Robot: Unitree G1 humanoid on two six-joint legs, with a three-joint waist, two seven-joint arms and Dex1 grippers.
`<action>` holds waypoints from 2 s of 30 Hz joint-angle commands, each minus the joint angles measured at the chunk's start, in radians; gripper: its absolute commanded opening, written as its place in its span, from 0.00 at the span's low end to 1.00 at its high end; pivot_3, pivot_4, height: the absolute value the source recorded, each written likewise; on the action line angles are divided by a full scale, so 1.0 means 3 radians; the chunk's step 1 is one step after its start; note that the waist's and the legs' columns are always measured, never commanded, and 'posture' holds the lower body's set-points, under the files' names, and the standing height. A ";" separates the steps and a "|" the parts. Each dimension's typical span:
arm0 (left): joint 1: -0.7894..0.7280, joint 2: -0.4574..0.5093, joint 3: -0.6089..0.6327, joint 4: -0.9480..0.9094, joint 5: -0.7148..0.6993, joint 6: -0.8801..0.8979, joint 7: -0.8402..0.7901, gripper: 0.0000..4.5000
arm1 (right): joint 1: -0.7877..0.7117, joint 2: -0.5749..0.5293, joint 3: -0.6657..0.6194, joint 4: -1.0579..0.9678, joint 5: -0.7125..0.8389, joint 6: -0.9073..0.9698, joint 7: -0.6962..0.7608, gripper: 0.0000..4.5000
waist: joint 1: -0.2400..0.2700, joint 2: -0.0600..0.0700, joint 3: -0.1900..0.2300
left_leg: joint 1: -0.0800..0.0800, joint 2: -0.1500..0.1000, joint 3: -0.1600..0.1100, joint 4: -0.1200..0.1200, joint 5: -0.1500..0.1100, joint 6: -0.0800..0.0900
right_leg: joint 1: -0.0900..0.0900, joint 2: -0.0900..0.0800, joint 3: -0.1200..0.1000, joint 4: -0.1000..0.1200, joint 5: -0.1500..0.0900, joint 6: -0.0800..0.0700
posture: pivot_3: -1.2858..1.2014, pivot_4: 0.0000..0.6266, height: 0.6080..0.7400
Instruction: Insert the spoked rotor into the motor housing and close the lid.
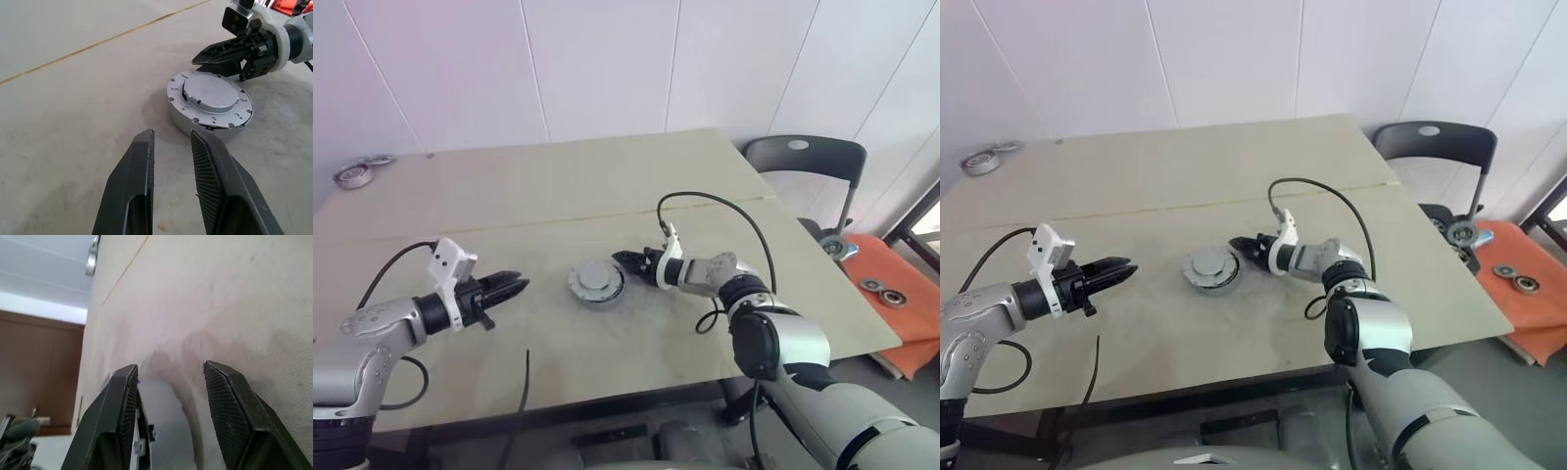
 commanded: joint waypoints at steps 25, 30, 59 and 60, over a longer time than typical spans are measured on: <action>-0.0059 -0.0040 0.0030 -0.0063 -0.0009 -0.0031 0.0093 0.27 | 0.0035 -0.0129 0.1852 -0.0846 -0.1375 -0.2699 0.1568 0.50 | -0.0026 0.0014 0.0029 | -0.0011 0.0002 0.0005 -0.0018 0.0002 -0.0002 | -0.0021 0.0004 0.0008 0.0005 0.0019 0.0011 | 0.52 0.00 1.00; 0.0027 -0.0050 0.0077 -0.0072 -0.0013 -0.0064 0.0121 0.27 | -0.0072 -0.0081 0.1901 -0.0837 -0.1367 -0.2628 0.1946 0.50 | -0.0025 0.0013 0.0028 | -0.0011 0.0002 0.0005 -0.0020 0.0002 -0.0002 | -0.0021 0.0003 0.0008 0.0005 0.0020 0.0012 | 0.52 0.00 1.00; -0.0074 -0.0103 -0.0095 0.0056 0.0059 -0.0100 0.0101 0.27 | 0.0675 -0.0046 0.1980 -0.2247 -0.1410 -0.1548 0.1122 0.85 | -0.0007 0.0005 0.0025 | -0.0010 0.0001 0.0004 0.0025 0.0002 -0.0003 | -0.0015 0.0007 0.0010 0.0036 0.0012 0.0002 | 0.52 0.00 1.00; -0.0090 -0.0111 -0.0107 0.0071 0.0066 -0.0108 0.0093 0.27 | 0.0657 -0.0051 0.1961 -0.2248 -0.1389 -0.1516 0.1111 0.85 | -0.0006 0.0005 0.0025 | -0.0010 0.0001 0.0004 0.0024 0.0002 -0.0003 | -0.0014 0.0006 0.0010 0.0036 0.0013 0.0002 | 0.52 0.00 1.00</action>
